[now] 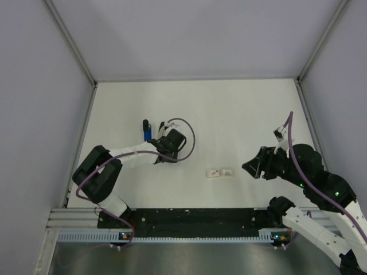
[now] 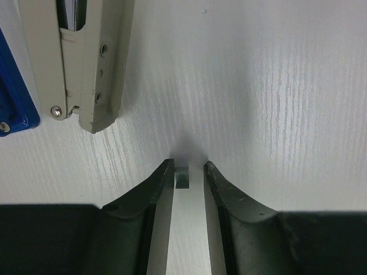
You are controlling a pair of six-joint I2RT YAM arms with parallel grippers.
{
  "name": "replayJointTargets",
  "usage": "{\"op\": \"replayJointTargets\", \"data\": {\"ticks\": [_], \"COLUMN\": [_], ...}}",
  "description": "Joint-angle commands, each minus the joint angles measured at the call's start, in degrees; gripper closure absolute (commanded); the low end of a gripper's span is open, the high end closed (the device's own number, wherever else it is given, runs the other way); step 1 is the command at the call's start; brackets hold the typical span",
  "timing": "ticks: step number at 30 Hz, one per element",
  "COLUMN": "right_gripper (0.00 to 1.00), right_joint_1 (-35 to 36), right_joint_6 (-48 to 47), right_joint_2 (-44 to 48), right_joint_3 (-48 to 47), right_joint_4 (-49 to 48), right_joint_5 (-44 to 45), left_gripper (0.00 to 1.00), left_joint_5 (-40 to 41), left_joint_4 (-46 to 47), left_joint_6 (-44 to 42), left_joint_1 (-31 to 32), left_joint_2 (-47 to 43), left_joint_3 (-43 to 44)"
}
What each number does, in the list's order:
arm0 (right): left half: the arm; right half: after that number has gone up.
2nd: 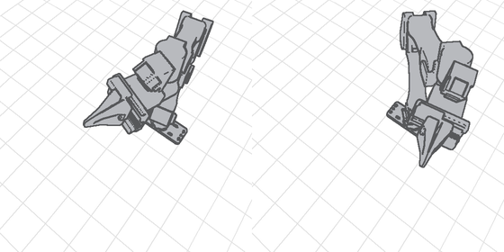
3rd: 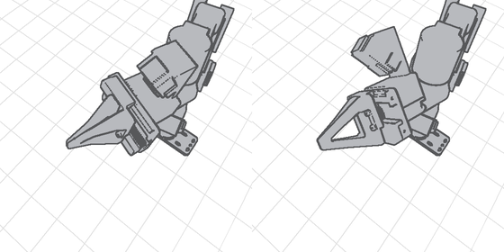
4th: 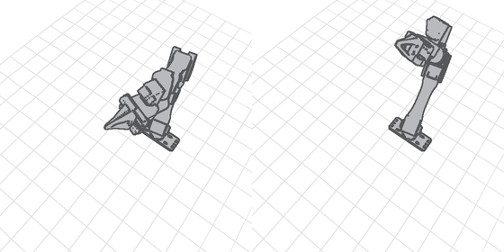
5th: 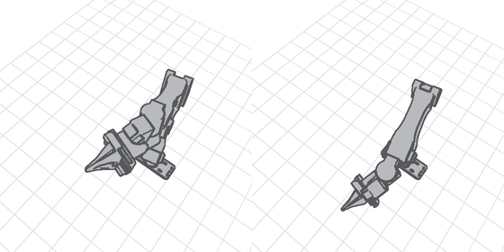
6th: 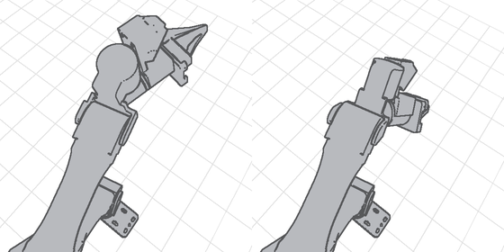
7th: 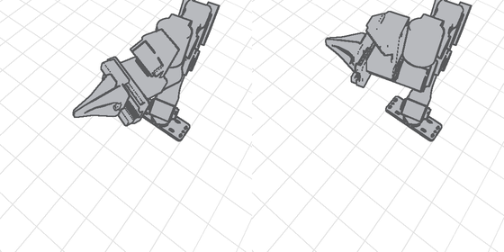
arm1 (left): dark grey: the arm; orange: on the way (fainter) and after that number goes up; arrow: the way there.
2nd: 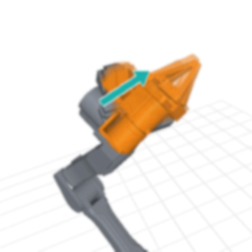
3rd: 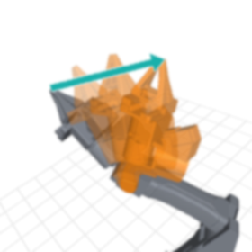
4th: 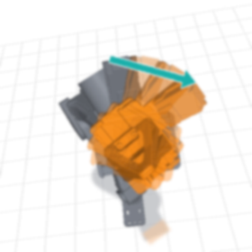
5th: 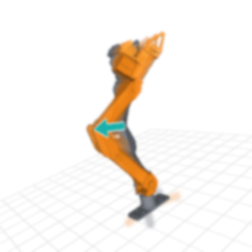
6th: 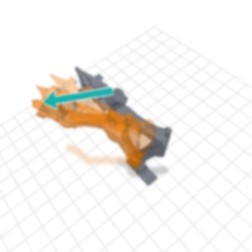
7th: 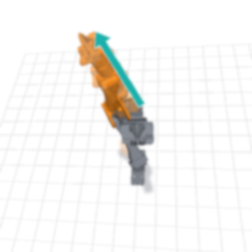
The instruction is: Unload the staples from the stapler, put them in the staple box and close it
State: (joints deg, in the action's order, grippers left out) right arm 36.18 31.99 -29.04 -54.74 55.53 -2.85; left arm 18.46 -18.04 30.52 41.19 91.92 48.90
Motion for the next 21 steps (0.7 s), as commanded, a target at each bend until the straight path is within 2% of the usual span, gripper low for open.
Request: {"op": "replayJointTargets", "data": {"ticks": [1, 5, 9, 16, 21], "right_gripper": [0.42, 0.42, 0.42, 0.42, 0.42], "right_joint_1": [-0.41, -0.41, -0.41, -0.41, -0.41], "right_joint_6": [-0.17, 0.09, 0.18, 0.36, 0.44], "right_joint_2": [-0.32, -0.23, 0.03, -0.05, -0.23], "right_joint_3": [0.07, 0.07, -0.02, 0.07, 0.42], "right_joint_4": [-2.44, -2.44, -2.44, -2.62, -3.06], "right_joint_5": [-0.05, -0.22, -0.31, -0.22, -0.31], "left_gripper": [0.69, 0.78, 0.82, 0.86, 0.86], "left_joint_5": [-0.53, -0.88, -0.97, -2.89, -2.55], "left_joint_4": [-0.06, 0.20, 0.29, -0.06, -2.25], "left_joint_6": [-0.03, -0.20, -0.29, -0.81, -1.25], "left_joint_1": [-0.32, -0.32, -0.41, -0.15, 2.92], "left_joint_2": [-0.16, -0.16, -0.51, -1.74, -2.88], "left_joint_3": [-1.53, -1.71, -1.80, -1.54, 1.19]}}
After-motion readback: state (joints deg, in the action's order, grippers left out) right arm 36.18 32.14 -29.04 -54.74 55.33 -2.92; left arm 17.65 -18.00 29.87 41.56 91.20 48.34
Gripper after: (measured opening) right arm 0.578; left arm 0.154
